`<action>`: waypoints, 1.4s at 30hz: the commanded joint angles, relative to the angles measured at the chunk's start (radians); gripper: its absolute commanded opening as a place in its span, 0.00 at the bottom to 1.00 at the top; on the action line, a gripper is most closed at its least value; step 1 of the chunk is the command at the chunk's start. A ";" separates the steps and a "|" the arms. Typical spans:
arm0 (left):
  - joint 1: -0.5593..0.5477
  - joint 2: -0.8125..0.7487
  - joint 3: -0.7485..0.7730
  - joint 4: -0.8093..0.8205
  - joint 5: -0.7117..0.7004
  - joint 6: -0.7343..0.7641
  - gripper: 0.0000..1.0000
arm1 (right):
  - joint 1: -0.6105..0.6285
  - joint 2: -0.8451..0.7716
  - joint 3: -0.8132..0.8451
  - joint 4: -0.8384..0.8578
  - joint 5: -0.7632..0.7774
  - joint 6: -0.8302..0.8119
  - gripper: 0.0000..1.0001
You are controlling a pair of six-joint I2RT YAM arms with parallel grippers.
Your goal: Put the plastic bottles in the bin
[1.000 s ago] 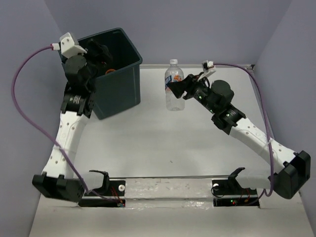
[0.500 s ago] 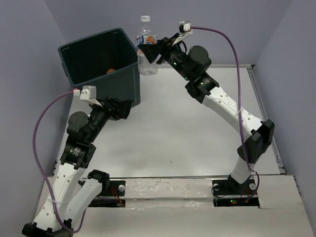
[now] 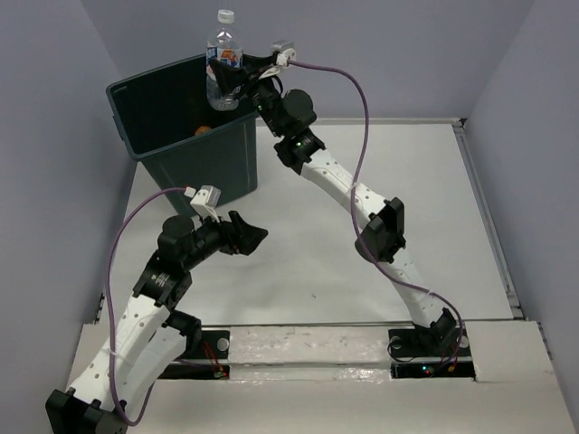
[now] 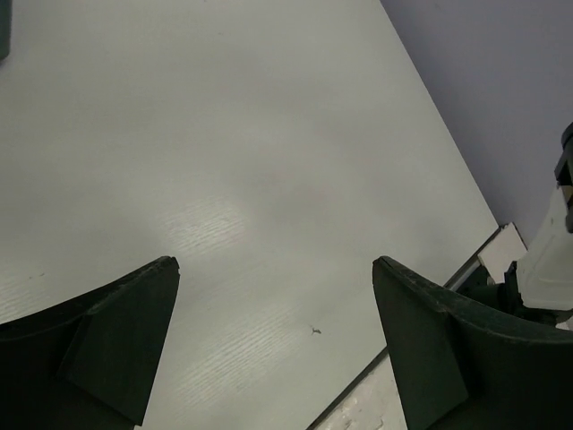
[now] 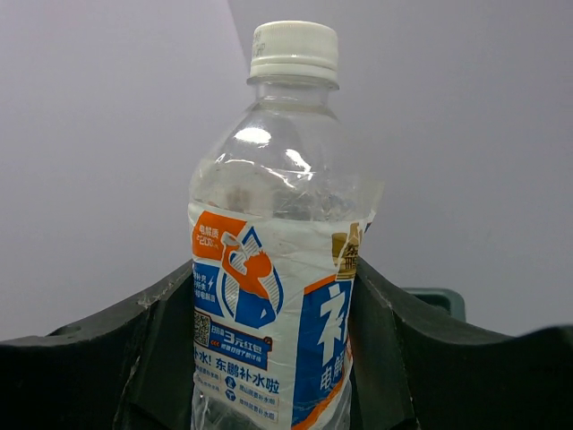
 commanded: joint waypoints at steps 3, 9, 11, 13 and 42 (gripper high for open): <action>-0.019 -0.008 0.023 0.047 0.031 0.016 0.99 | 0.054 0.092 0.097 0.158 0.040 -0.193 0.99; -0.016 -0.010 0.028 0.040 0.012 0.016 0.99 | 0.064 -0.016 -0.053 0.153 0.023 -0.239 1.00; -0.012 -0.016 0.028 0.037 0.005 0.016 0.99 | 0.073 -0.067 -0.104 0.156 -0.006 -0.237 1.00; -0.001 -0.022 0.031 0.035 -0.005 0.015 0.99 | 0.073 -0.158 -0.197 0.151 -0.016 -0.224 1.00; -0.004 0.008 0.178 0.297 -0.087 -0.051 0.99 | 0.073 -2.161 -2.196 -0.215 0.550 -0.058 1.00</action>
